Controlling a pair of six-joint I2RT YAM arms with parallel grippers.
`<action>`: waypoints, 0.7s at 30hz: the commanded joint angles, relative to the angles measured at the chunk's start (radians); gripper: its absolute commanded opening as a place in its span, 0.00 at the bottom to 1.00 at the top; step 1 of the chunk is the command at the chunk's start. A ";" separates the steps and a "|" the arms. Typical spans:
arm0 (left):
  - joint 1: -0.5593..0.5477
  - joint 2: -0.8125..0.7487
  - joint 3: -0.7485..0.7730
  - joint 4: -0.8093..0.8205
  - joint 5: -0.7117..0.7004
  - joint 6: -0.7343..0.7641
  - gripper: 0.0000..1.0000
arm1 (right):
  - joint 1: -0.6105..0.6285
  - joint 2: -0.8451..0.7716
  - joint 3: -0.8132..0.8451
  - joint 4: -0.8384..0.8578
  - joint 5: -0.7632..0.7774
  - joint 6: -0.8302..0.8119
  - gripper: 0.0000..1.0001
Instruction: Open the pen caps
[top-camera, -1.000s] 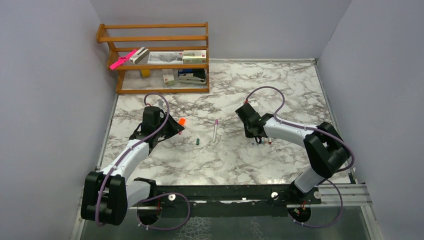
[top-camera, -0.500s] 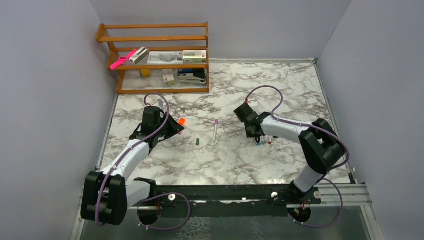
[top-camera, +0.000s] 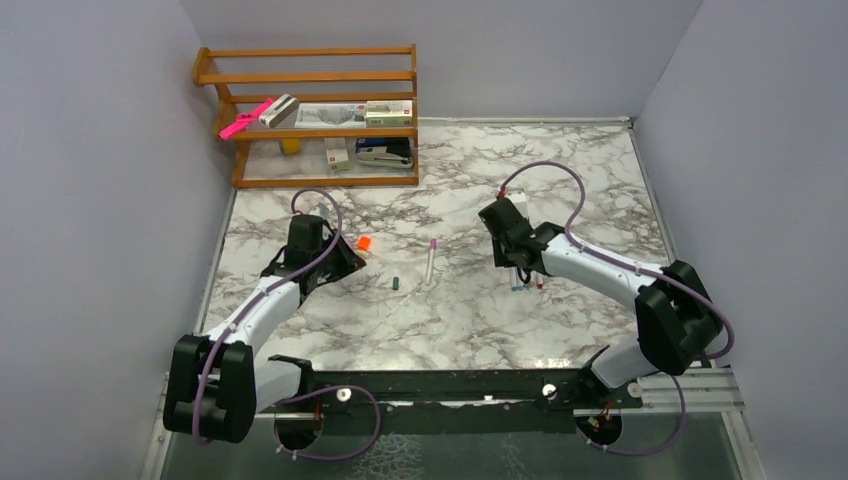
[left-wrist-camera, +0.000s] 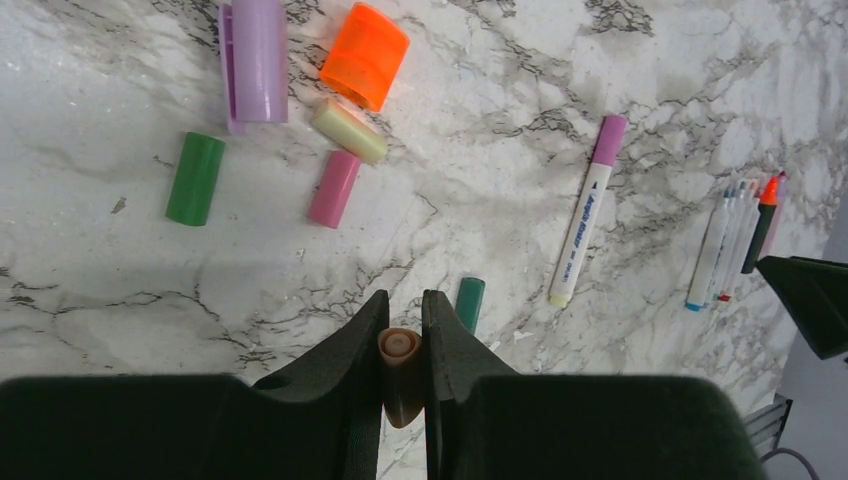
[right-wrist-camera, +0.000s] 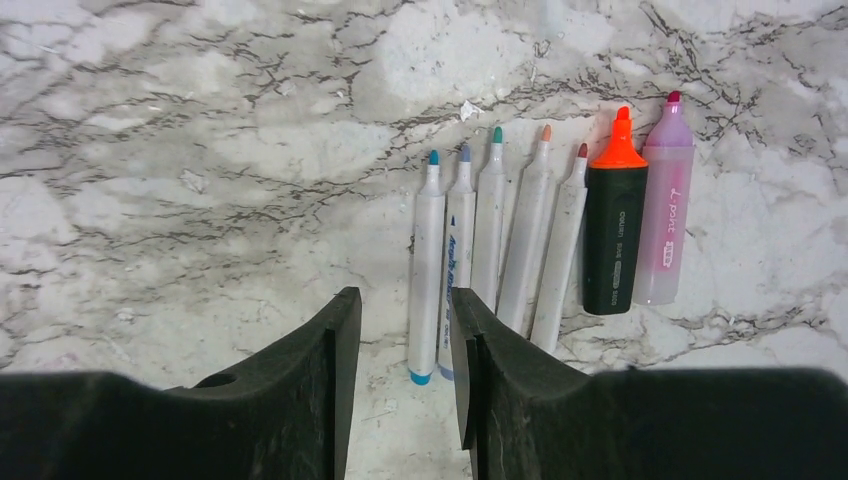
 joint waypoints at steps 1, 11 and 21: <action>0.003 0.030 0.010 -0.017 -0.058 0.036 0.11 | -0.006 -0.070 0.032 -0.005 -0.064 -0.017 0.38; 0.003 0.101 0.037 -0.024 -0.120 0.046 0.15 | -0.006 -0.119 0.006 0.042 -0.212 -0.027 0.38; 0.003 0.121 0.065 -0.027 -0.140 0.050 0.28 | -0.006 -0.150 -0.021 0.071 -0.313 -0.027 0.38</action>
